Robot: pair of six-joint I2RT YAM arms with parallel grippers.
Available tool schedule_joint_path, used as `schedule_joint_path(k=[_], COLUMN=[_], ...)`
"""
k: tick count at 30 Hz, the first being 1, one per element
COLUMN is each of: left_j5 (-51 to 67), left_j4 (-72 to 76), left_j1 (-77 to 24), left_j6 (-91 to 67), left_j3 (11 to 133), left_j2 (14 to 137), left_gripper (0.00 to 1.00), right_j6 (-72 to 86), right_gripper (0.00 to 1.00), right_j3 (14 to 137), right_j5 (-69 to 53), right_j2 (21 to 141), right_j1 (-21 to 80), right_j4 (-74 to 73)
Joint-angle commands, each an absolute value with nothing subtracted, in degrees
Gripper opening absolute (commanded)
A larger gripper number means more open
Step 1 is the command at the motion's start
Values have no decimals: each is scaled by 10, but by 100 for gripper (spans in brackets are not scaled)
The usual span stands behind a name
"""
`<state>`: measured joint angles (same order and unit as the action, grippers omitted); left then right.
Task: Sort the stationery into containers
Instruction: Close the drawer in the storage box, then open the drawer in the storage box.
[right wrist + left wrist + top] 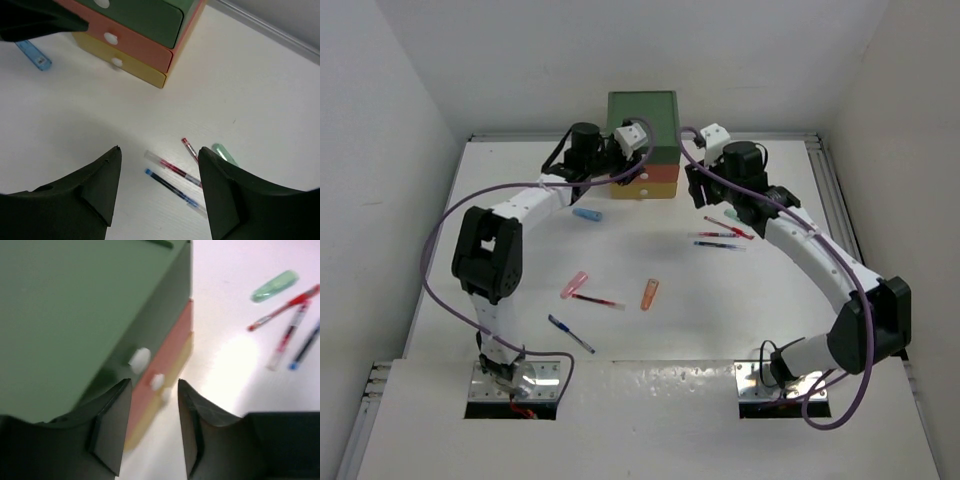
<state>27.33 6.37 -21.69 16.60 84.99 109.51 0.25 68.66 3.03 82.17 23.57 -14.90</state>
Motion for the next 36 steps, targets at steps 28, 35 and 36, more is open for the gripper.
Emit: schedule_joint_path(k=[28, 35, 36], left_j5=[297, 314, 314], left_j4=[-11, -45, -50], left_j1=[-150, -147, -146], left_j6=[10, -17, -19], left_j3=[1078, 1150, 1155], left_j2=[1136, 1196, 1201], left_gripper=[71, 61, 60], right_j6=[632, 651, 652], right_gripper=[71, 48, 48], right_j3=[594, 584, 584], right_j5=[98, 122, 126], right_j2=[969, 1011, 1013], right_j1=[314, 317, 316], right_j4=[202, 304, 313])
